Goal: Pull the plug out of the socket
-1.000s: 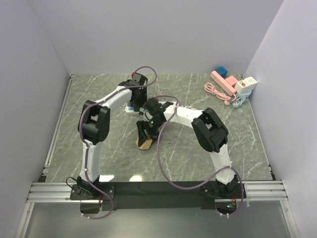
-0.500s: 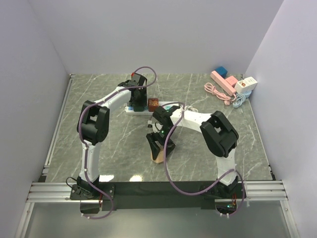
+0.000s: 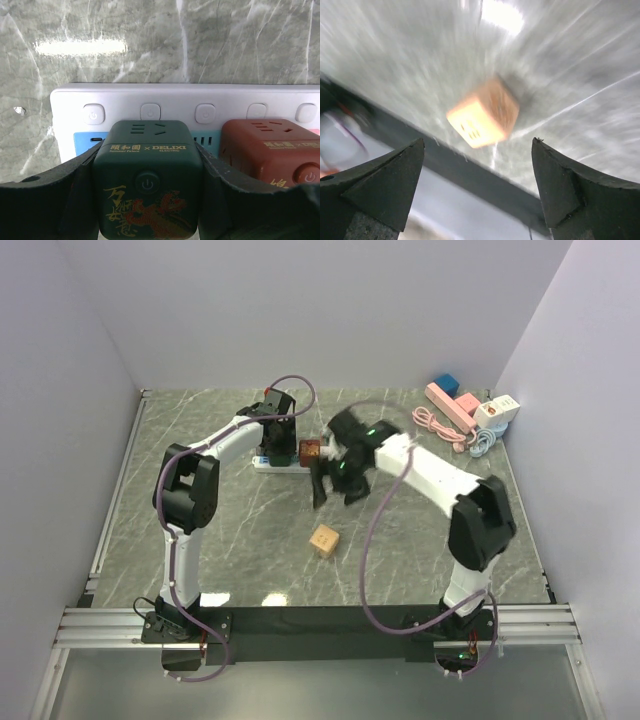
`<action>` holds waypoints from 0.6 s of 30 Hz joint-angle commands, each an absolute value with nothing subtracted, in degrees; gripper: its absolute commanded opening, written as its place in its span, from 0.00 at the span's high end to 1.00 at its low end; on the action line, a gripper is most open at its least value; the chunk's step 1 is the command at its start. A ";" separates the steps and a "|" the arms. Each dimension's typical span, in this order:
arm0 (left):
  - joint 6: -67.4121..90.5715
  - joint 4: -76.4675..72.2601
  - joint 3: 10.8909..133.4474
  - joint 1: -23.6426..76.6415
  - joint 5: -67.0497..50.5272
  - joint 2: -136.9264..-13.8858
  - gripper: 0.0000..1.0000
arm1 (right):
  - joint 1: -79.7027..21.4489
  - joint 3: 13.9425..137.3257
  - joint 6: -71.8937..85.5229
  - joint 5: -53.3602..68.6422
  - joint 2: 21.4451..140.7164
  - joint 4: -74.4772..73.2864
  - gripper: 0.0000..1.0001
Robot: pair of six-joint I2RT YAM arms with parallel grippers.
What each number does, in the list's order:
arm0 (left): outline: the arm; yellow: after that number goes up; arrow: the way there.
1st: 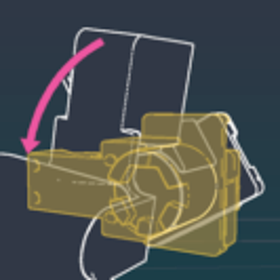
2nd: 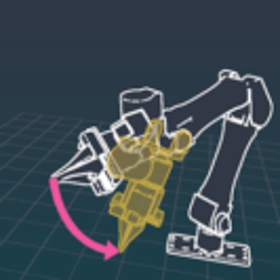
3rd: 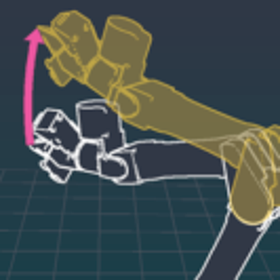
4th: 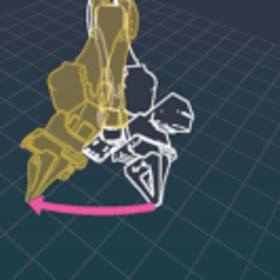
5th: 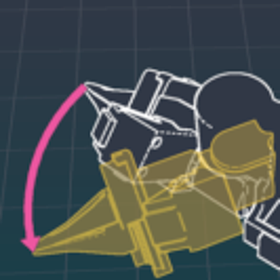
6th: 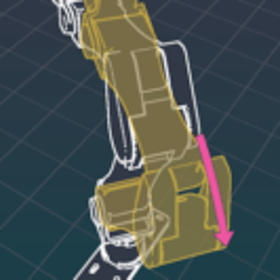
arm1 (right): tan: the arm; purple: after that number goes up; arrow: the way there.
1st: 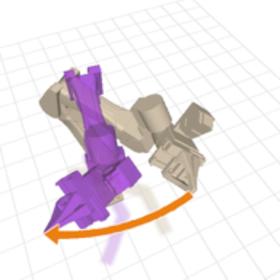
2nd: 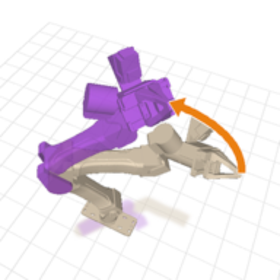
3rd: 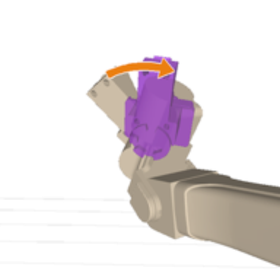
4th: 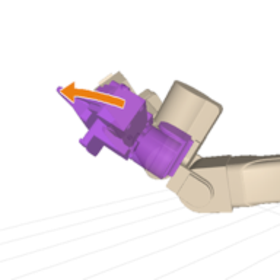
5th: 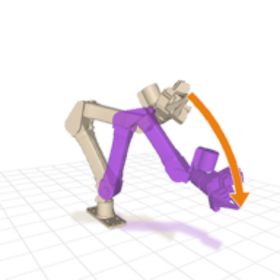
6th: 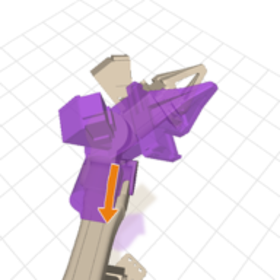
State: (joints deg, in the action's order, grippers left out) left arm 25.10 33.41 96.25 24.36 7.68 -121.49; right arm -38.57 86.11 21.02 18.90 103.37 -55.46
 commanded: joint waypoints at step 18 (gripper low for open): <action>29.00 39.29 93.16 24.96 -0.62 -120.50 0.99 | -28.65 110.82 31.63 1.68 125.85 -44.30 1.00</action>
State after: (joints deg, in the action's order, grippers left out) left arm 25.19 33.54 95.46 24.36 7.14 -120.79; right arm -28.97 106.45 28.86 5.50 125.56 -47.51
